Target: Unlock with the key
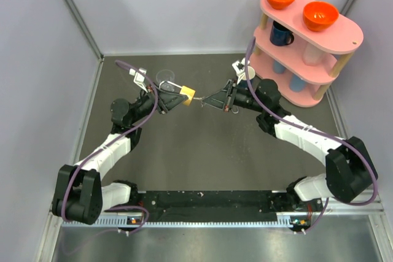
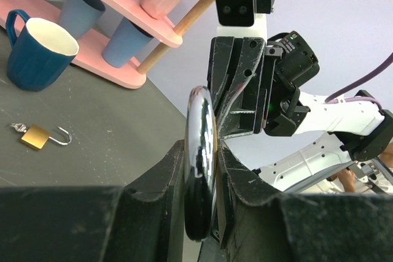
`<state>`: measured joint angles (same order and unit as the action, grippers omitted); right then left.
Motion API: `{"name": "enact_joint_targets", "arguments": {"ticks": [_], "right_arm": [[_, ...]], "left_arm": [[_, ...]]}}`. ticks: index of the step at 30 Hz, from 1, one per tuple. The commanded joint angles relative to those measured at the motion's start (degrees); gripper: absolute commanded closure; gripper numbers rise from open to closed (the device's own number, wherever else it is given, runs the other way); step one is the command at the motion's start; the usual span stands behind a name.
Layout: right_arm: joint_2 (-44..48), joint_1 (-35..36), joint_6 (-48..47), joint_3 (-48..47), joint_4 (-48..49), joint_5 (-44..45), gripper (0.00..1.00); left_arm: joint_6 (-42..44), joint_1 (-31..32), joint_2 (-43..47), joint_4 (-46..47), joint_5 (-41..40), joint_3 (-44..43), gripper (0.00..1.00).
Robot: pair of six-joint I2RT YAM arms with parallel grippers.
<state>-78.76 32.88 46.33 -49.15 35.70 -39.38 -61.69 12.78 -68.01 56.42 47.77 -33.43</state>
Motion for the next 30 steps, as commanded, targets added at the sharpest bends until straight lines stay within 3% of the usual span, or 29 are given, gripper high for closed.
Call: {"name": "enact_joint_targets", "arguments": {"ticks": [1, 30], "right_arm": [[1.4, 0.6, -0.4, -0.7, 2.4, -0.6, 1.00], [-1.3, 1.5, -1.7, -3.1, 1.5, -0.2, 1.00]], "left_arm": [[0.9, -0.3, 2.3, 5.7, -0.8, -0.7, 1.00], [-0.2, 0.5, 1.5, 6.4, -0.3, -0.4, 1.00]]}}
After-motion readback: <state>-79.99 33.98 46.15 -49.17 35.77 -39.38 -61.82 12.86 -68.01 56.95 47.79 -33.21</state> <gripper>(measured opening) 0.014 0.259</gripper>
